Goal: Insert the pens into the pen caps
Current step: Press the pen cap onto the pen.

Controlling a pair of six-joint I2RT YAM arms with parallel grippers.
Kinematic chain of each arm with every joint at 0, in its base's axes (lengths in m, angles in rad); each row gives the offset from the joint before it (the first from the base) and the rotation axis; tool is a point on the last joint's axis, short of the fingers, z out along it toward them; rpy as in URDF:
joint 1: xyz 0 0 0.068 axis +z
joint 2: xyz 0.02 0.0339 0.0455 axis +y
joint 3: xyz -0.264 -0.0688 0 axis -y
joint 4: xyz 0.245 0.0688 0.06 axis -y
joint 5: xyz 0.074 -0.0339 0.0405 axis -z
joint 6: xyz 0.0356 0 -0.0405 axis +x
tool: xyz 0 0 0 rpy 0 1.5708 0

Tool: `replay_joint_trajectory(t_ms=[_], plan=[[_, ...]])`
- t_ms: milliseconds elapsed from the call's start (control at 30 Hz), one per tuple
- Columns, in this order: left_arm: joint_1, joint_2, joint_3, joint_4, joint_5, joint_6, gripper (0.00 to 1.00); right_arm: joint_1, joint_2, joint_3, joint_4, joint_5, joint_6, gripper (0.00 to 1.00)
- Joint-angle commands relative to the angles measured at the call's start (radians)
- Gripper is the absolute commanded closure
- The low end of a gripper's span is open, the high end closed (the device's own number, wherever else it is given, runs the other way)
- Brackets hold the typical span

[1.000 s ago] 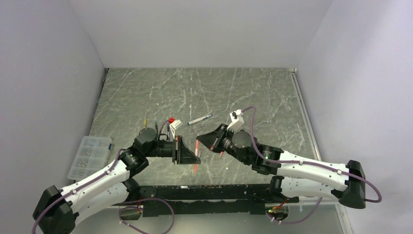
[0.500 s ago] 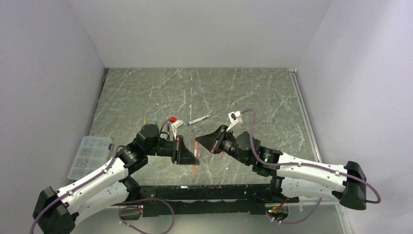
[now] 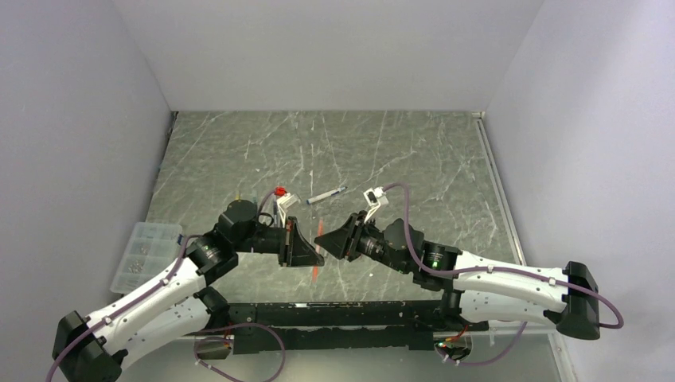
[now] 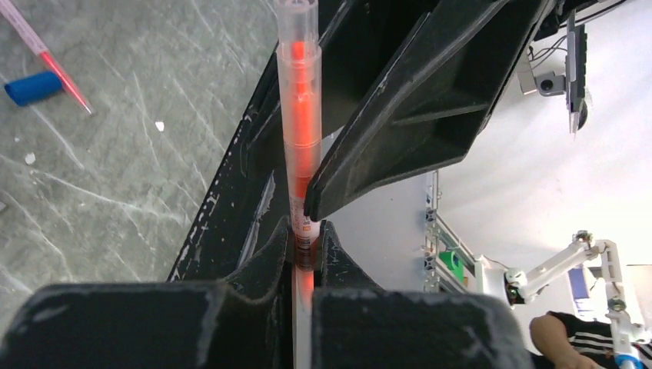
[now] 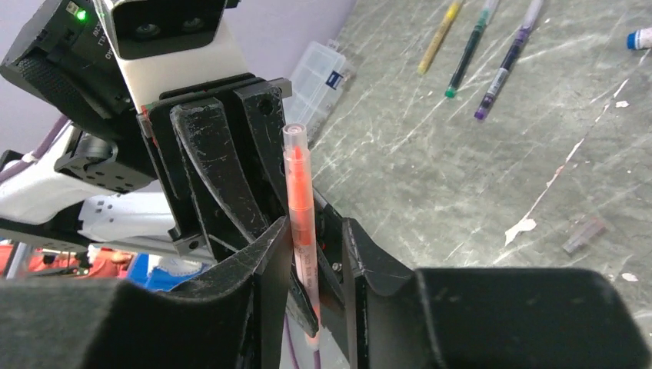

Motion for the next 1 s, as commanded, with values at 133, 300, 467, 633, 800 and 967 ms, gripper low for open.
replay_joint_trajectory(t_ms=[133,300,467,633,800,967], plan=[[0.001,-0.027,0.045,0.042,-0.007,0.082,1.00,0.012,-0.048,0.070,-0.003,-0.041,-0.048,0.53],[0.000,-0.030,0.035,0.052,0.005,0.079,1.00,0.013,-0.081,0.115,-0.039,-0.001,-0.101,0.39],[0.000,-0.040,0.031,0.073,0.029,0.073,1.00,0.013,-0.036,0.221,-0.133,0.071,-0.168,0.36],[0.000,-0.063,0.030,0.100,0.061,0.055,1.00,0.013,0.039,0.298,-0.185,0.093,-0.196,0.37],[0.000,-0.085,0.029,0.096,0.065,0.055,1.00,0.013,0.075,0.317,-0.175,0.075,-0.198,0.45],[-0.001,-0.089,0.025,0.110,0.075,0.049,1.00,0.013,0.091,0.325,-0.167,0.061,-0.199,0.50]])
